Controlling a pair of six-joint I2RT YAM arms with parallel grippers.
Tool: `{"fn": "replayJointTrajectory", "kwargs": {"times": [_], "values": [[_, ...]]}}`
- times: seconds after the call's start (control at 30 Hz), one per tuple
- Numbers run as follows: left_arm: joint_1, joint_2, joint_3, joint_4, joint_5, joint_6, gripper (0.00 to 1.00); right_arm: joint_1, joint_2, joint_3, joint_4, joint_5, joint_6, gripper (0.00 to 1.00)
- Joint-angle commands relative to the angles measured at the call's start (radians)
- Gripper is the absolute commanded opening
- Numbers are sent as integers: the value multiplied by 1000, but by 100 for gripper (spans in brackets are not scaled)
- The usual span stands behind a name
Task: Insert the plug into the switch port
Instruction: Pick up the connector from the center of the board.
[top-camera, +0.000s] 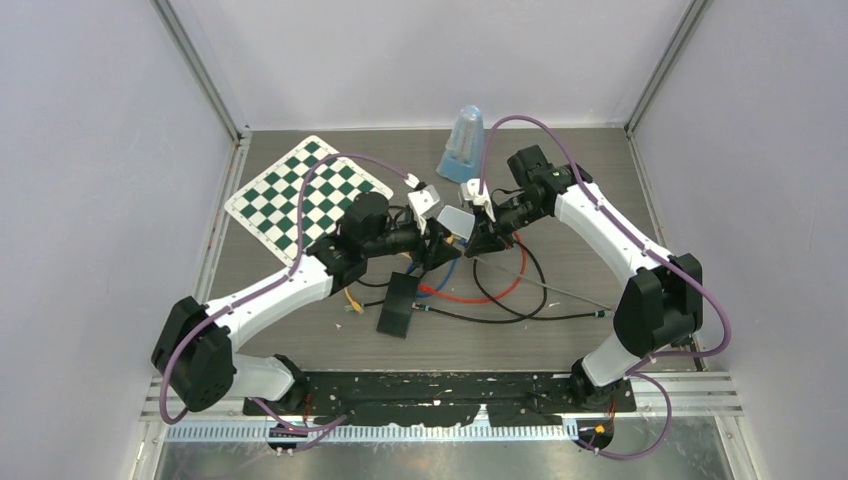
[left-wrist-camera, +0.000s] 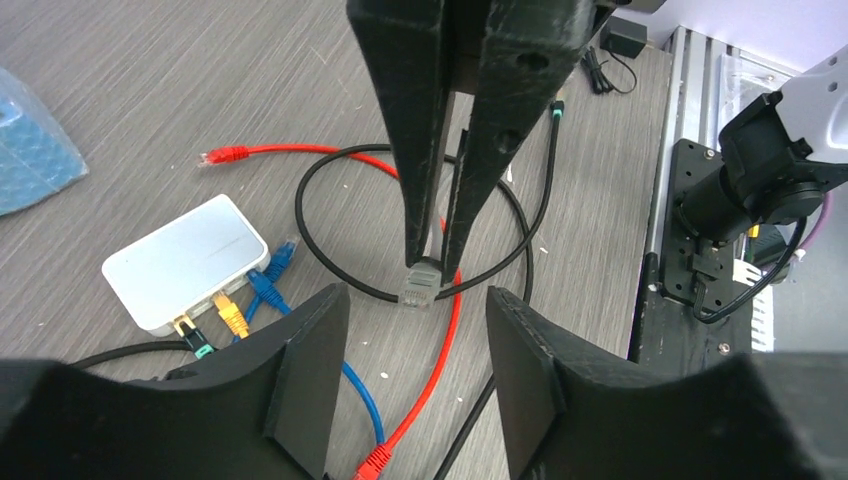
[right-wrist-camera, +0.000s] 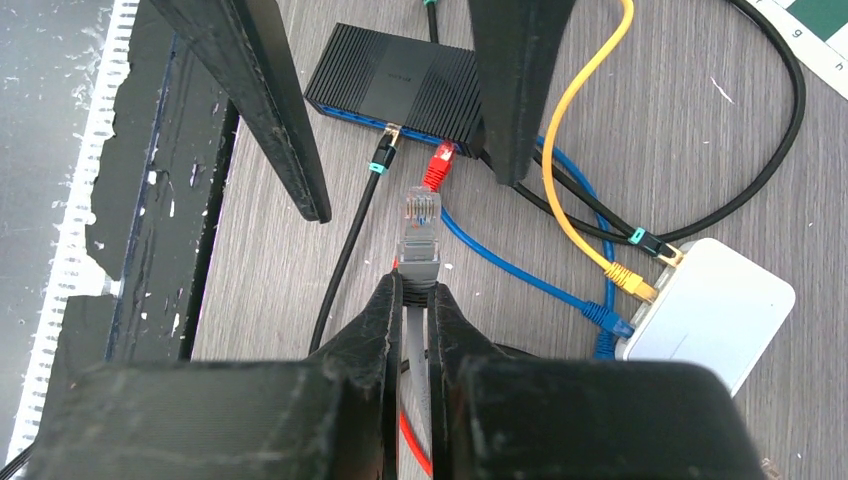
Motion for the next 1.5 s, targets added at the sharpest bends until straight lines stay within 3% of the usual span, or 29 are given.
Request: {"fn": "replayJointTrajectory", "kwargs": {"times": [0.0,0.43,0.67,0.9,0.97,1.07,1.13,1.23,1.33,1.4,1.47], "values": [[-12,12,56,2,17,2,52,8,-44,2,42,-6,39,5],[-33,71,137,-132,33,60,44,9,-65,-36,96,23,82,5],[-39,135,203,-196,82,101,29,8,-88,-60,110,31,89,5],[-39,147,189,-214,86,106,29,8,-110,-81,135,39,97,5],[-39,149,189,-215,86,107,21,8,-115,-86,141,40,102,5],[-39,148,190,-213,79,100,0,8,-118,-95,156,41,119,5],[-39,142,185,-203,77,87,0,9,-135,-121,207,57,178,6],[-39,125,157,-167,81,34,0,13,-203,-179,420,145,341,11],[-39,104,121,-103,60,-31,0,10,-273,-206,492,155,346,13],[-39,91,110,-94,12,-84,0,13,-318,-232,567,186,380,21],[-39,76,109,-108,-63,-163,0,14,-376,-272,631,262,392,36]]}}
